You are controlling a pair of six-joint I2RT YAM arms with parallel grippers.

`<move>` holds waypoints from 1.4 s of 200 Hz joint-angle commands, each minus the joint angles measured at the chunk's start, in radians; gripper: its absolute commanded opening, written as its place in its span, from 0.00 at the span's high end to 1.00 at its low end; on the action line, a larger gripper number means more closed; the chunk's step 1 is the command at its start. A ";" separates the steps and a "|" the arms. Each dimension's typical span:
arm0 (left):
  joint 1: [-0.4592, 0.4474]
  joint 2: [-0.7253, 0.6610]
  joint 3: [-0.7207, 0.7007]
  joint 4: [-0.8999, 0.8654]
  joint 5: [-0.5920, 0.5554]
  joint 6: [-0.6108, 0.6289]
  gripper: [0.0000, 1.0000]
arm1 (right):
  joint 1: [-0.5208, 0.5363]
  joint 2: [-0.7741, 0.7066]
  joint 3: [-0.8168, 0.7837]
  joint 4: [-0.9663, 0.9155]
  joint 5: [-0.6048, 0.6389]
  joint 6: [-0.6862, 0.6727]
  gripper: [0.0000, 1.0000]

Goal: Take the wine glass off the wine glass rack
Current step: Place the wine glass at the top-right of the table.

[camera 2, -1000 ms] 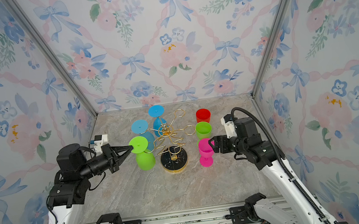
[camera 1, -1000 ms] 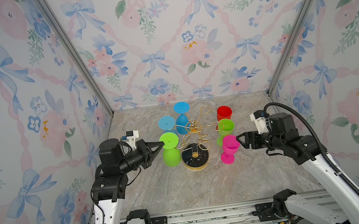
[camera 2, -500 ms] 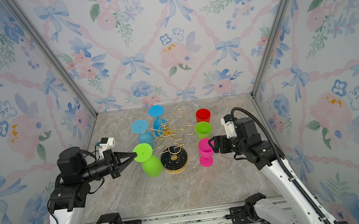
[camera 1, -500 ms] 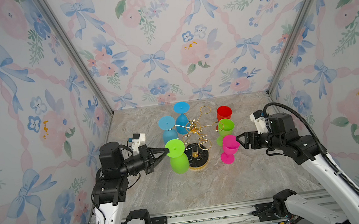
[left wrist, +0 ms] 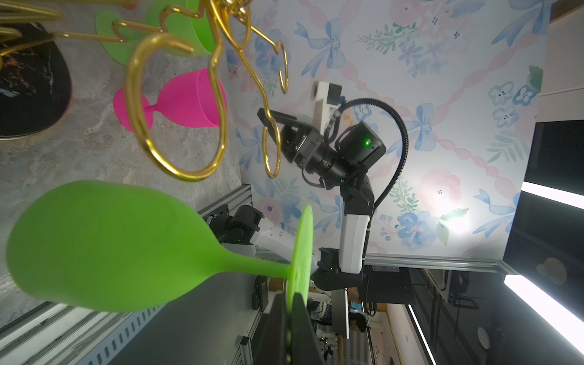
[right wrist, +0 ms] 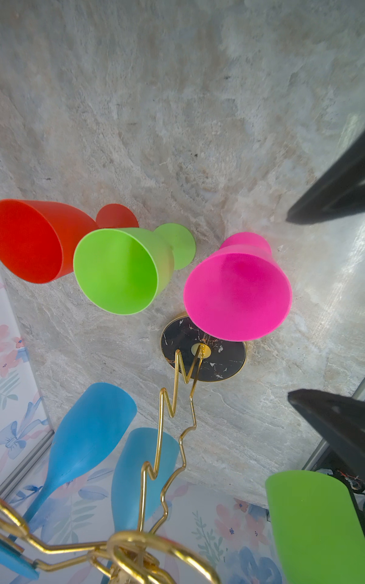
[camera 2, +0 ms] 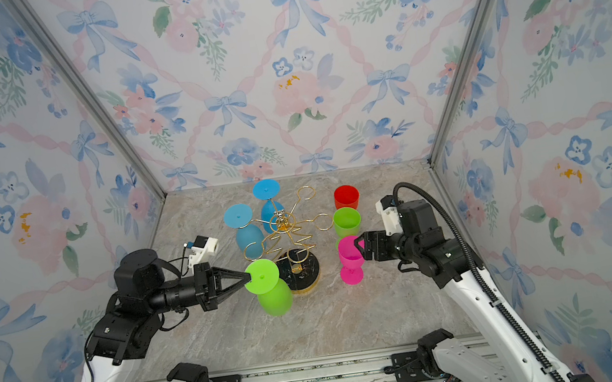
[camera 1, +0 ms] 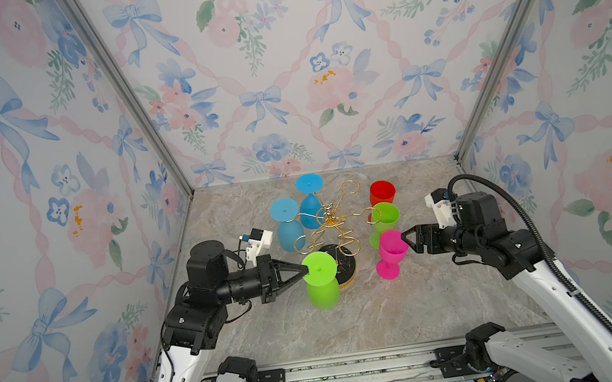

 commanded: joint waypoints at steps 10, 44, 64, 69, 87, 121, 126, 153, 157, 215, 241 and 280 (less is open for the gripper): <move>-0.130 0.015 0.075 0.018 -0.150 0.072 1.00 | -0.015 -0.007 0.034 -0.033 0.006 -0.003 0.16; -0.296 0.070 0.159 0.019 -0.307 0.179 1.00 | -0.018 -0.004 0.065 -0.088 0.008 0.001 0.16; -0.424 0.132 0.212 0.022 -0.411 0.266 1.00 | -0.020 -0.006 0.097 -0.139 0.006 -0.003 0.16; -0.458 0.153 0.223 0.023 -0.426 0.286 1.00 | -0.020 -0.005 0.107 -0.153 0.006 -0.005 0.16; -0.593 0.243 0.255 0.028 -0.463 0.349 1.00 | -0.023 -0.009 0.143 -0.211 0.013 -0.014 0.16; -0.806 0.418 0.388 0.029 -0.451 0.478 1.00 | -0.034 -0.029 0.183 -0.296 0.042 -0.017 0.16; -0.824 0.434 0.414 0.029 -0.459 0.498 1.00 | -0.037 -0.033 0.186 -0.304 0.042 -0.014 0.16; -0.855 0.484 0.506 0.029 -0.547 0.577 1.00 | -0.048 -0.042 0.204 -0.367 0.021 0.002 0.16; -0.859 0.486 0.511 0.028 -0.564 0.597 1.00 | -0.049 -0.041 0.210 -0.382 0.016 0.001 0.16; -0.945 0.459 0.457 0.029 -0.879 0.948 1.00 | -0.071 0.001 0.407 -0.596 -0.014 -0.013 0.16; -1.011 0.470 0.442 0.029 -0.982 1.060 1.00 | -0.064 0.052 0.529 -0.646 -0.013 0.020 0.16; -1.145 0.500 0.414 0.031 -1.257 1.199 1.00 | -0.087 0.085 0.634 -0.616 -0.059 0.117 0.16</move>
